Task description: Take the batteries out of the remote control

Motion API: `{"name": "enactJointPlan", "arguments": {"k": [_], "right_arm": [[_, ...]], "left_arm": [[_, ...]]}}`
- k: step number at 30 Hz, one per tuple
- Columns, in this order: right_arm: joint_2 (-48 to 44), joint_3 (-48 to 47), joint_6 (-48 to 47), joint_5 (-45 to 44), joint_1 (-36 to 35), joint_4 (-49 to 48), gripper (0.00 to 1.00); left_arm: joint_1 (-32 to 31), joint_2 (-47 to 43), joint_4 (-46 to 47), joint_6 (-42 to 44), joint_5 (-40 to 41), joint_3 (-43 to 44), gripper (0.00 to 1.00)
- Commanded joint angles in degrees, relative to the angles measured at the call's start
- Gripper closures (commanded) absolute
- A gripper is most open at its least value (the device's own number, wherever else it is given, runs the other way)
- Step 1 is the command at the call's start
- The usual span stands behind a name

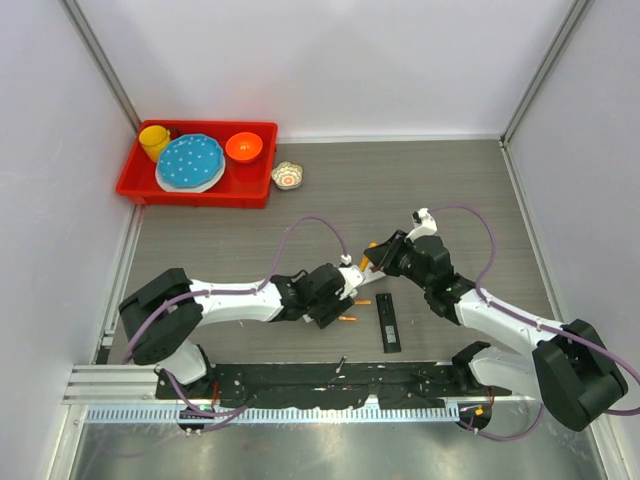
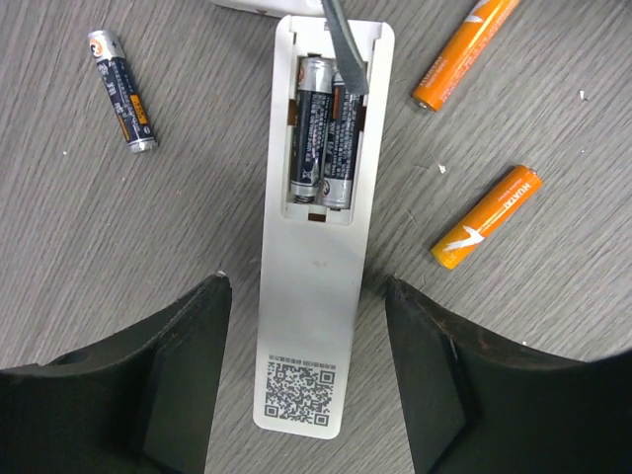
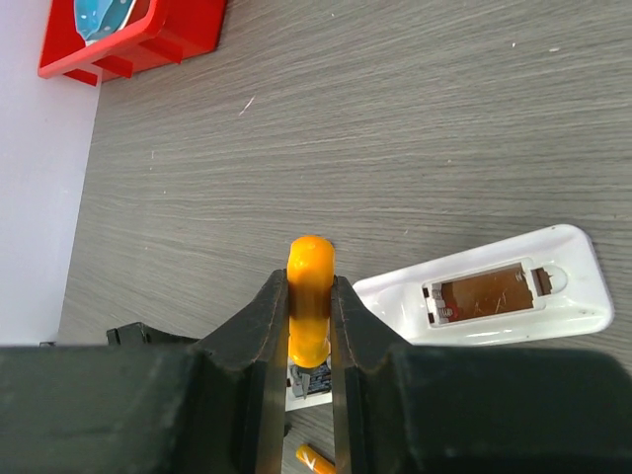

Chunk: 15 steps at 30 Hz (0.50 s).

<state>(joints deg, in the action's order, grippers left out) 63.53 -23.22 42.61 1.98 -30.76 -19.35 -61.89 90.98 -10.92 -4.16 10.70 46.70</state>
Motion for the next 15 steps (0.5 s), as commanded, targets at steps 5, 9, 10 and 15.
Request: {"name": "enactJointPlan", "arguments": {"k": [5, 9, 10, 15], "right_arm": [[-0.16, -4.55, -4.02, -3.82, -0.35, -0.60, 0.99], [0.37, -4.99, -5.52, -4.53, -0.35, -0.51, 0.99], [0.54, -5.08, -5.69, -4.70, -0.35, -0.33, 0.99], [1.95, -5.52, -6.49, -5.23, -0.70, -0.51, 0.99]], "left_arm": [[3.26, -2.12, 3.97, -3.31, -3.67, -3.89, 0.42], [3.53, -2.38, 3.89, -4.97, -3.75, -4.51, 0.44], [3.53, -2.65, 3.97, -5.41, -4.02, -4.77, 0.44], [3.53, -2.91, 2.57, -8.31, -4.02, -5.21, 0.39]]}}
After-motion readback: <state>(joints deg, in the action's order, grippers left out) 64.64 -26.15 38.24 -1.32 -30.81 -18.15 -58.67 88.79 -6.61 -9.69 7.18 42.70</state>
